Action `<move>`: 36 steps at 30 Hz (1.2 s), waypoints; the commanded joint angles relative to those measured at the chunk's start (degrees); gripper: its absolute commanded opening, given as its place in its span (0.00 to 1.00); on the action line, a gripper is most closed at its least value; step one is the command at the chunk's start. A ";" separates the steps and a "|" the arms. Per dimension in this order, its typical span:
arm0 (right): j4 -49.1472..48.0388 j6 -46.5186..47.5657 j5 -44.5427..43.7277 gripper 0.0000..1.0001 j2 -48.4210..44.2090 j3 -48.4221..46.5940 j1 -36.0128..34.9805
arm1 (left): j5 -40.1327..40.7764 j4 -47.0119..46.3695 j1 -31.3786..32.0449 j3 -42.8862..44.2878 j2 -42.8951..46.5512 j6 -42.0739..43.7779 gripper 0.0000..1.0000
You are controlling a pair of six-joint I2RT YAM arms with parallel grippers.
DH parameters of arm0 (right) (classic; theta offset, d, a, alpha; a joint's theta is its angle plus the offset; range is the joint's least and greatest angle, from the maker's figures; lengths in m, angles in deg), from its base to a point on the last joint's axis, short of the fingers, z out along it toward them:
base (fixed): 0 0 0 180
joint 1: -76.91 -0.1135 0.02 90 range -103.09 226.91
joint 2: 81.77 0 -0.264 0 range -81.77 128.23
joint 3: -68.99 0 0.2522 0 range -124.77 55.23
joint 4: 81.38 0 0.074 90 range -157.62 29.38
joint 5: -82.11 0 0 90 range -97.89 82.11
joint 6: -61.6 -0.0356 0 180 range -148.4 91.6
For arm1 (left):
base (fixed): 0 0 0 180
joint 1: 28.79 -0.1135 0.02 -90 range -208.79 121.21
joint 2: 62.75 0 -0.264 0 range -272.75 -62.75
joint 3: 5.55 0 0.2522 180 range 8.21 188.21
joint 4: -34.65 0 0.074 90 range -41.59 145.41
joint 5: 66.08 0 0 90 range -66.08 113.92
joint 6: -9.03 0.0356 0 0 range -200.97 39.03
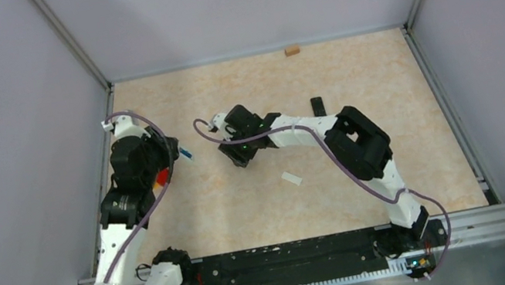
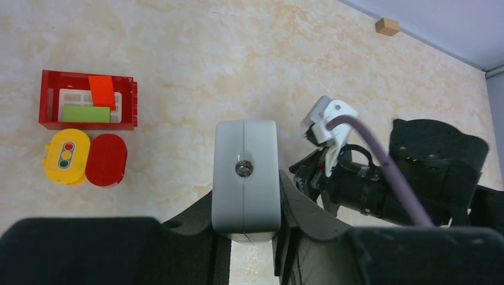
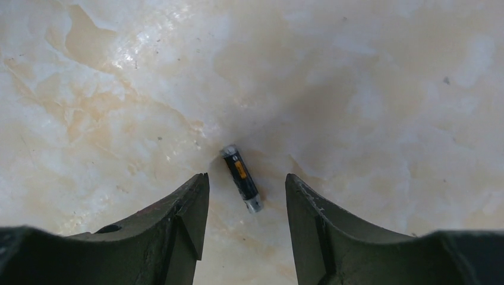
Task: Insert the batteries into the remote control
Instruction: Pick up the battery from the center of the board, then place the battery at the center of the board.
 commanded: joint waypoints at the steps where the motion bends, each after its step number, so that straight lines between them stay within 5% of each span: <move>1: 3.10 6.83 -4.54 0.51 3.87 -4.98 -2.98 | 1.91 -0.95 -0.27 4.28 1.39 1.77 0.00; 5: 5.06 8.52 -7.89 0.40 5.66 -6.80 -3.76 | 3.71 0.03 -0.27 5.25 2.30 1.52 0.00; 12: 8.25 7.21 -12.63 0.01 5.12 -8.36 -3.58 | 2.42 0.43 -0.27 5.49 3.30 1.42 0.00; 15: 6.33 4.76 -12.07 0.00 1.96 -6.73 -2.46 | -2.25 -0.68 -0.27 4.89 3.18 2.38 0.00; 24: 2.18 -12.18 -15.17 0.00 -9.34 0.53 3.29 | -41.59 -18.62 -0.24 -1.41 3.51 4.72 0.00; 36: 1.18 -27.21 -19.37 0.01 -21.66 17.97 9.59 | -56.05 -29.94 -0.18 -4.23 0.51 0.99 0.00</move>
